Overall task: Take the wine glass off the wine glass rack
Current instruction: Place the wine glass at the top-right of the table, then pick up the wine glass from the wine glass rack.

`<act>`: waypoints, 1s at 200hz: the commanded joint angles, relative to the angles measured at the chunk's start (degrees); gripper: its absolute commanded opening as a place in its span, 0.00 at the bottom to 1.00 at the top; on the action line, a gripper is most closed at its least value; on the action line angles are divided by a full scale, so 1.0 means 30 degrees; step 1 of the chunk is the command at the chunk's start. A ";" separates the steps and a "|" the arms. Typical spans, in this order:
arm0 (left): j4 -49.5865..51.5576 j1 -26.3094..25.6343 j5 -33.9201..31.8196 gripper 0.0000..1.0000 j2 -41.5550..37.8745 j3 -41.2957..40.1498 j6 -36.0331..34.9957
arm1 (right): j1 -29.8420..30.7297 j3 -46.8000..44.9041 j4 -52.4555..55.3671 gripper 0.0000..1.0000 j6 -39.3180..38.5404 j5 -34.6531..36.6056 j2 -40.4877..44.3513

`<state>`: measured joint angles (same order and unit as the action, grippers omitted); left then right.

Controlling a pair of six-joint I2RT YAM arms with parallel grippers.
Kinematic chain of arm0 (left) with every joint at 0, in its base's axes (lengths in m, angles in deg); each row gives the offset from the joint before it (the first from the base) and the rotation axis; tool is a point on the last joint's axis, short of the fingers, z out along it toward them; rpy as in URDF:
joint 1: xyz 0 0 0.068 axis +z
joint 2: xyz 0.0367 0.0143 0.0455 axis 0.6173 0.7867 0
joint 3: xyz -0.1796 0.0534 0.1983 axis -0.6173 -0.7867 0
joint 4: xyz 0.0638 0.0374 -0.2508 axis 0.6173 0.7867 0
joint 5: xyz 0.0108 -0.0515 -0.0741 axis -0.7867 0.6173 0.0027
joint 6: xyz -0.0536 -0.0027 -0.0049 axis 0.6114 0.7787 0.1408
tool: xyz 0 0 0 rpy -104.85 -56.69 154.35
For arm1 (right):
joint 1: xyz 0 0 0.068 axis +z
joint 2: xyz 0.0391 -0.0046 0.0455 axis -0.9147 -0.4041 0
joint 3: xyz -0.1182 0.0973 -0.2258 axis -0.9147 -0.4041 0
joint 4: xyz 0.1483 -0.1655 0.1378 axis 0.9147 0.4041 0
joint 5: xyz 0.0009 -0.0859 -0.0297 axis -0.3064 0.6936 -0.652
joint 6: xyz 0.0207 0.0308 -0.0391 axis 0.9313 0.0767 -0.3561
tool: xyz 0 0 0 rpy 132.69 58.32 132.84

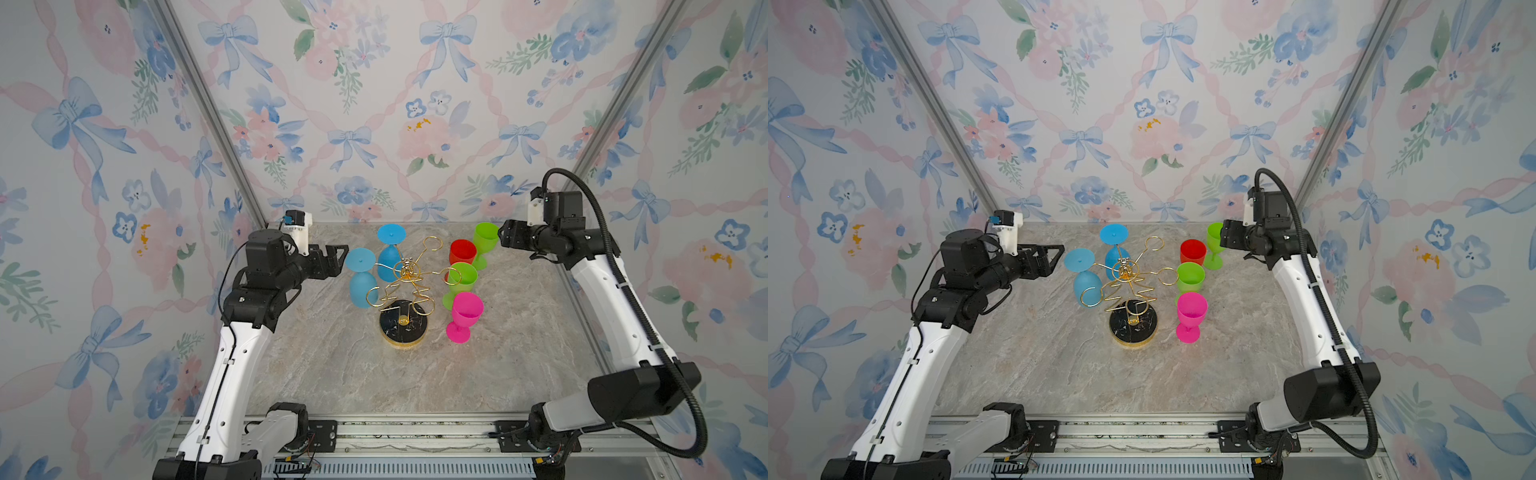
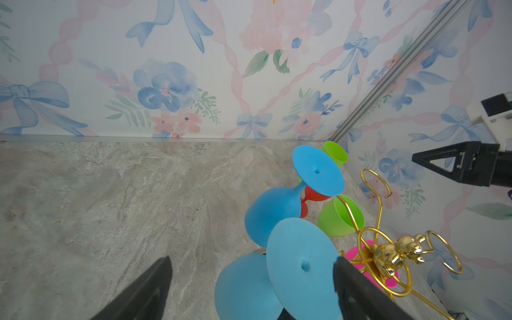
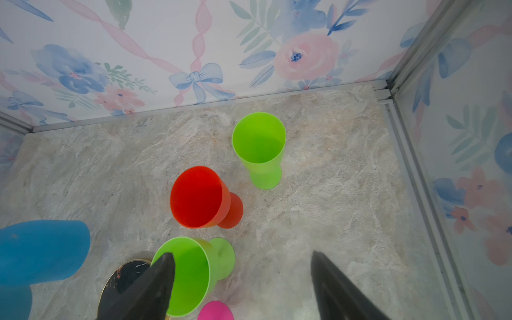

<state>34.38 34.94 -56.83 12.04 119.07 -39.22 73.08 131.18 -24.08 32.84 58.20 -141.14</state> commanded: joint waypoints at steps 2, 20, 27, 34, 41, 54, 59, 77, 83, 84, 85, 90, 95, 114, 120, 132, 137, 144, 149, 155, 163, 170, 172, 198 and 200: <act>0.0001 0.0489 0.2197 0.89 0.0342 -0.0249 0.1548 | 0.0214 -0.1534 -0.1333 0.80 0.0405 -0.2189 0.1538; -0.0002 0.0951 0.2533 0.84 0.0556 -0.0290 0.2384 | 0.0272 -0.2265 -0.1105 0.80 0.0506 -0.2500 0.2587; -0.0021 0.1174 0.2628 0.83 0.0508 -0.0383 0.2786 | 0.0301 -0.2588 -0.1062 0.80 0.0553 -0.2586 0.3066; -0.0028 0.1357 0.2777 0.82 0.0413 -0.0472 0.3116 | 0.0302 -0.2952 -0.1071 0.80 0.0586 -0.2678 0.3570; -0.0029 0.1453 0.2857 0.82 0.0291 -0.0537 0.3415 | 0.0316 -0.3348 -0.1168 0.80 0.0623 -0.2755 0.4058; -0.0036 0.1499 0.3310 0.82 0.0094 -0.0604 0.3921 | 0.0316 -0.4034 -0.1236 0.80 0.0683 -0.2881 0.4976; -0.0036 0.1500 0.3583 0.82 0.0022 -0.0637 0.4094 | 0.0325 -0.4272 -0.1292 0.80 0.0711 -0.2964 0.5272; -0.0043 0.1485 0.3964 0.82 0.0041 -0.0975 0.4849 | 0.0375 -0.4958 -0.1215 0.80 0.0683 -0.3275 0.6008; -0.0029 0.1500 0.3920 0.81 0.0081 -0.1134 0.5156 | 0.0387 -0.5121 -0.1129 0.80 0.0683 -0.3280 0.6186; -0.0022 0.1500 0.3917 0.81 0.0085 -0.1159 0.5199 | 0.0388 -0.5162 -0.1124 0.81 0.0698 -0.3278 0.6212; -0.0033 0.1500 0.3931 0.80 0.0087 -0.1186 0.5221 | 0.0389 -0.5212 -0.1107 0.80 0.0705 -0.3278 0.6239; -0.0058 0.1500 0.3990 0.78 0.0103 -0.1290 0.5405 | 0.0389 -0.5339 -0.1064 0.81 0.0712 -0.3279 0.6371; -0.0044 0.1500 0.4045 0.76 0.0113 -0.1354 0.5672 | 0.0418 -0.5507 -0.1035 0.81 0.0712 -0.3299 0.6507; -0.0039 0.1500 0.4475 0.72 -0.0040 -0.1363 0.6342 | 0.0418 -0.6068 -0.1002 0.81 0.0769 -0.3227 0.6961; -0.0040 0.1500 0.4372 0.72 -0.0179 -0.1307 0.6547 | 0.0448 -0.6243 -0.1056 0.81 0.0817 -0.3220 0.7067; -0.0063 0.1500 0.4202 0.71 -0.0443 -0.1300 0.6831 | 0.0440 -0.6501 -0.1089 0.81 0.0959 -0.3207 0.7254; -0.0073 0.1501 0.4144 0.71 -0.0525 -0.1323 0.7049 | 0.0446 -0.6586 -0.1118 0.81 0.1018 -0.3196 0.7319; -0.0087 0.1500 0.4140 0.70 -0.0591 -0.1351 0.7284 | 0.0467 -0.6662 -0.1147 0.81 0.1074 -0.3226 0.7351; -0.0117 0.1500 0.4222 0.69 -0.0600 -0.1352 0.7506 | 0.0477 -0.6711 -0.1148 0.81 0.1118 -0.3217 0.7393; -0.0157 0.1500 0.4384 0.67 -0.0562 -0.1381 0.7771 | 0.0506 -0.6748 -0.1133 0.81 0.1122 -0.3204 0.7408; -0.0189 0.1507 0.4723 0.62 -0.0483 -0.1378 0.8055 | 0.0534 -0.6797 -0.1128 0.81 0.1134 -0.3191 0.7393; -0.0219 0.1471 0.5023 0.57 -0.0379 -0.1386 0.8316 | 0.0551 -0.6814 -0.1119 0.81 0.1143 -0.3173 0.7380; -0.0220 0.1448 0.5130 0.56 -0.0321 -0.1388 0.8355 | 0.0547 -0.6829 -0.1097 0.81 0.1164 -0.3163 0.7395; -0.0220 0.1163 0.5390 0.53 -0.0075 -0.1589 0.8673 | 0.0715 -0.7132 -0.1170 0.81 0.1319 -0.3105 0.7500; -0.0220 0.1152 0.5390 0.53 -0.0062 -0.1607 0.8701 | 0.0705 -0.7172 -0.1190 0.81 0.1326 -0.3080 0.7513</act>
<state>34.32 38.96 -43.01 11.18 115.12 -15.27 74.22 111.09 -26.96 35.73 49.08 -119.92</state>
